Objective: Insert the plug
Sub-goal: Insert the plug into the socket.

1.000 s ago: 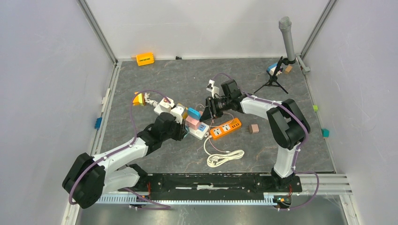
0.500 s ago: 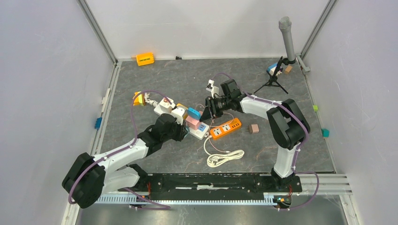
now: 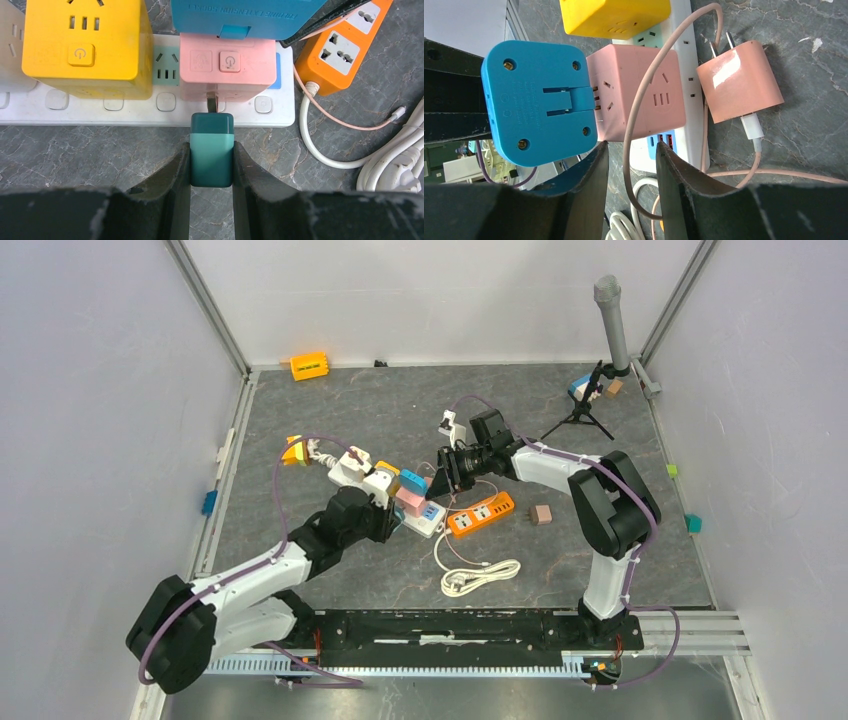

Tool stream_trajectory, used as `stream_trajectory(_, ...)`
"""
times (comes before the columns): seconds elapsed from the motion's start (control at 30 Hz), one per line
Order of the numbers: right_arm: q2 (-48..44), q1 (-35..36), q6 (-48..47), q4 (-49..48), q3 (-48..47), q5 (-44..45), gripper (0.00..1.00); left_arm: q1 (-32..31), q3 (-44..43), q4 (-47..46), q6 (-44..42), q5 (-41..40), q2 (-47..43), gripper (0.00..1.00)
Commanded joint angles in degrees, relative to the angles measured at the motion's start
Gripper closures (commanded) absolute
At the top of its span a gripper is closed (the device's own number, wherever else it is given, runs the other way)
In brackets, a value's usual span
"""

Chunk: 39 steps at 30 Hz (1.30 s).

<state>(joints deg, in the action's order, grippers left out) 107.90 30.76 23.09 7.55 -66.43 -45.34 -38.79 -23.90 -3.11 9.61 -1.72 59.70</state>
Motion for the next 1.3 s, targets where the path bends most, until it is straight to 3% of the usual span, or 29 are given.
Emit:
stream_trajectory(0.0,2.0,0.8,-1.8,0.5,-1.2,3.0,0.57,-0.5,0.3,-6.2,-1.8,-2.5,0.1,0.98)
stream_trajectory(0.3,2.0,0.8,-2.0,0.9,-1.3,2.8,0.57,-1.1,-1.7,-5.4,-1.8,-4.2,5.3,0.98)
stream_trajectory(0.87,0.2,0.6,-4.0,1.9,-1.2,4.5,0.55,-3.7,0.9,-5.6,-3.5,-6.9,-3.4,0.98)
stream_trajectory(1.27,-4.5,-1.5,-4.1,0.9,1.8,3.6,0.47,-4.5,1.5,-7.1,-2.3,-8.7,0.1,0.98)
